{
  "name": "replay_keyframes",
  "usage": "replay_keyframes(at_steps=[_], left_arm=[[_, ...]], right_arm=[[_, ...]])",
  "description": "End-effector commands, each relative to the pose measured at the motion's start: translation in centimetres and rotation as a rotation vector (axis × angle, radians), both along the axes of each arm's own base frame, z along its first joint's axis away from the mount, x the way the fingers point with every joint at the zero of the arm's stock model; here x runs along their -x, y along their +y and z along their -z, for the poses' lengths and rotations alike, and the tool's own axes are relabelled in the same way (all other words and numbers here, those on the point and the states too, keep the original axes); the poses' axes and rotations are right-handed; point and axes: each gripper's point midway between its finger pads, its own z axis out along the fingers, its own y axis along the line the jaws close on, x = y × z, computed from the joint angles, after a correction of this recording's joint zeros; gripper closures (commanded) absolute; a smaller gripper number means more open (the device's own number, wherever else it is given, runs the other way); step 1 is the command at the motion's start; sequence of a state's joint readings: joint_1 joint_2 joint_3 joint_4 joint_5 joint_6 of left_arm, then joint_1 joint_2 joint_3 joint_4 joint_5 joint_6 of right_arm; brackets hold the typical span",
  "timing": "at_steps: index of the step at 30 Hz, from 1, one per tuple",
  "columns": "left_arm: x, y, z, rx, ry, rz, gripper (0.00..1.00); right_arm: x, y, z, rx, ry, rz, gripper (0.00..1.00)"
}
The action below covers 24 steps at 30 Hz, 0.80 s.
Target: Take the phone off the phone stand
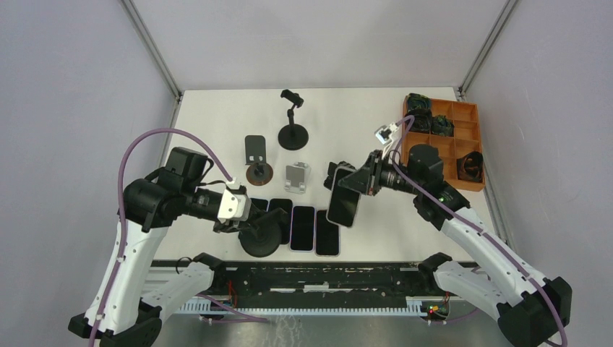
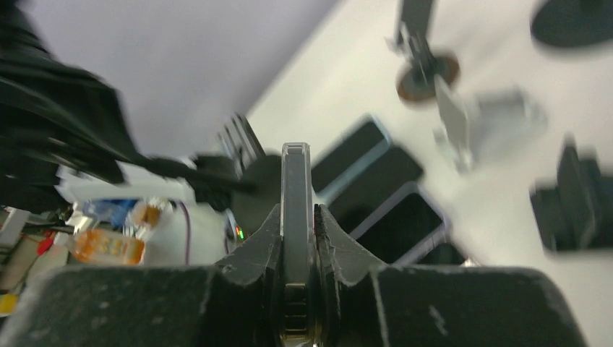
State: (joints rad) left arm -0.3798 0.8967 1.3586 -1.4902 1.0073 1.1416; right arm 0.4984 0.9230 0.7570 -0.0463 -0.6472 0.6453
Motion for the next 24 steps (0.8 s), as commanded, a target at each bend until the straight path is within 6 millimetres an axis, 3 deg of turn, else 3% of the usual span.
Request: replay_keyframes(at_steps=[1,5,12,24], left_arm=[[-0.1,-0.9,-2.6,0.089,-0.046,0.017,0.98],[-0.2,-1.0,-2.8,0.095,-0.05,0.009,0.98],[-0.2,-0.8,-2.4,0.086,-0.047,-0.007,0.98],[-0.3,-0.8,-2.1,0.079,-0.036,-0.008,0.98]], right_arm=[[2.3,-1.9,6.2,0.163,0.153,-0.025,1.0],[2.4,-2.9,11.0,0.275,0.226,-0.009,1.0],[1.0,-3.1,16.5,0.363,0.289,0.008,1.0],[-2.9,-3.4,20.2,0.386,0.298,0.096,0.98]])
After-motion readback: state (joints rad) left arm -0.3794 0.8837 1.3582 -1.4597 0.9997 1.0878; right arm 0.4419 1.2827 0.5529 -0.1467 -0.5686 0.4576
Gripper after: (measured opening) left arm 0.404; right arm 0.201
